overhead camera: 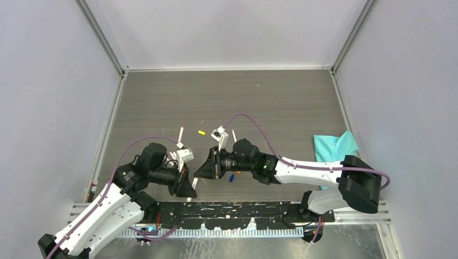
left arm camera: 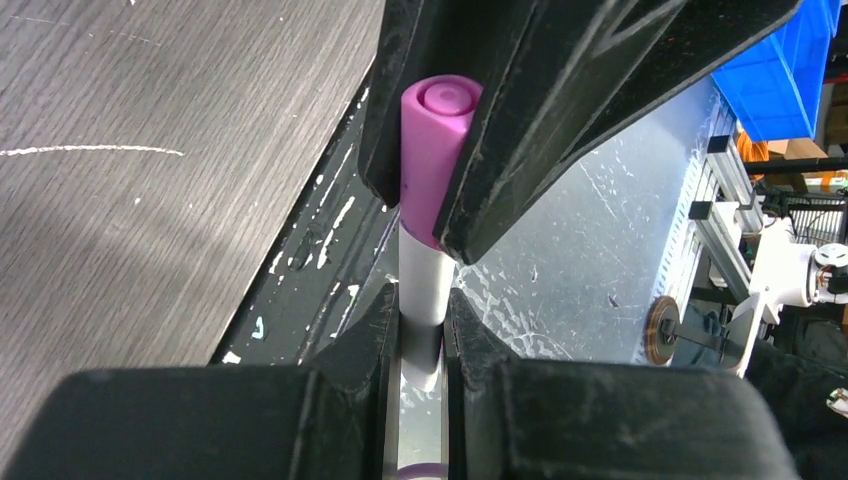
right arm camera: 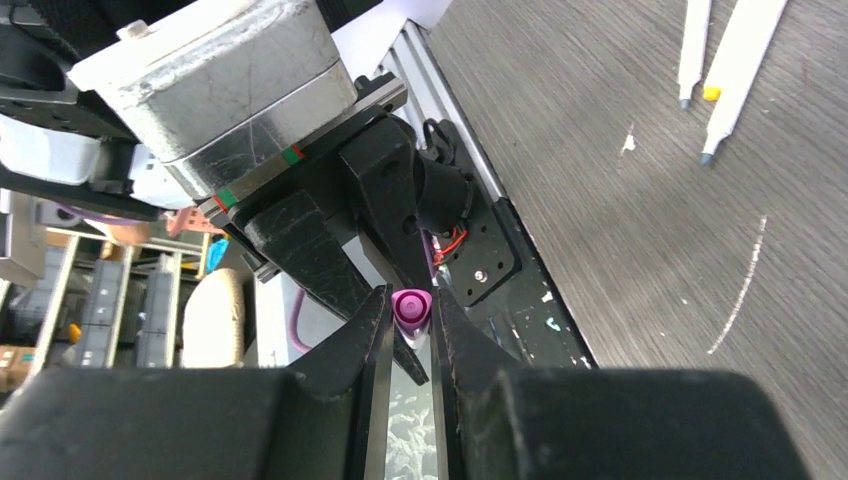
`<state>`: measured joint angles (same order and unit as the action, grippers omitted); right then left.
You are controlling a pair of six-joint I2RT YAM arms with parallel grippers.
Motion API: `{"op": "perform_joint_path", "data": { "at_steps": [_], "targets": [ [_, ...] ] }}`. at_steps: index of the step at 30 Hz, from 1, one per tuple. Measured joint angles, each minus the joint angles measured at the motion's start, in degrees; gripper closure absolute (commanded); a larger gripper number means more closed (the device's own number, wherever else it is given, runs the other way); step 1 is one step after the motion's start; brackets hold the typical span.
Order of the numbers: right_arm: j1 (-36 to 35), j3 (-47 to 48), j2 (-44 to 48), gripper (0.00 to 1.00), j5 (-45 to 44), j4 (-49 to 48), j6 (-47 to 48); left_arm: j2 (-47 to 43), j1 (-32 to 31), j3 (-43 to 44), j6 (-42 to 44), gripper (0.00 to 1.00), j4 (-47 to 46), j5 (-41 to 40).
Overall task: Insert the pens into the pen caps
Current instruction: Press the pen cap onto the pen, then place the pen at the center of the board.
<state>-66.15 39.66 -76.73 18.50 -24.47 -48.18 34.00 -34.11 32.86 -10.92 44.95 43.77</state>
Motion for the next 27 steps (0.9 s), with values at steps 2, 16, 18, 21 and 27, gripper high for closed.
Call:
{"op": "perform_joint_path", "data": {
  "at_steps": [2, 16, 18, 21, 27],
  "targets": [
    [0.00, 1.62, 0.42, 0.99, -0.70, 3.76, 0.66, 0.04, 0.04, 0.00, 0.07, 0.84, -0.13, 0.02],
    [37.86, 17.70, 6.82, 0.99, -2.05, 58.07, 25.75, -2.86, 4.39, 6.10, 1.68, 0.02, -25.68, -11.89],
    [42.23, 19.41, 6.95, 0.99, -4.31, 61.31, 29.35, -2.49, 4.44, 7.23, 1.86, 0.02, -24.68, -17.25],
    [48.43, 19.87, 6.25, 0.99, -6.45, 64.85, 33.62, 0.61, 5.14, 10.16, 1.90, 0.02, -21.86, -27.85],
    [53.90, 23.39, -3.13, 0.99, -10.56, 69.72, 37.33, 5.22, 10.03, 12.00, 1.53, 0.02, -17.18, -41.46]
  ]
}}
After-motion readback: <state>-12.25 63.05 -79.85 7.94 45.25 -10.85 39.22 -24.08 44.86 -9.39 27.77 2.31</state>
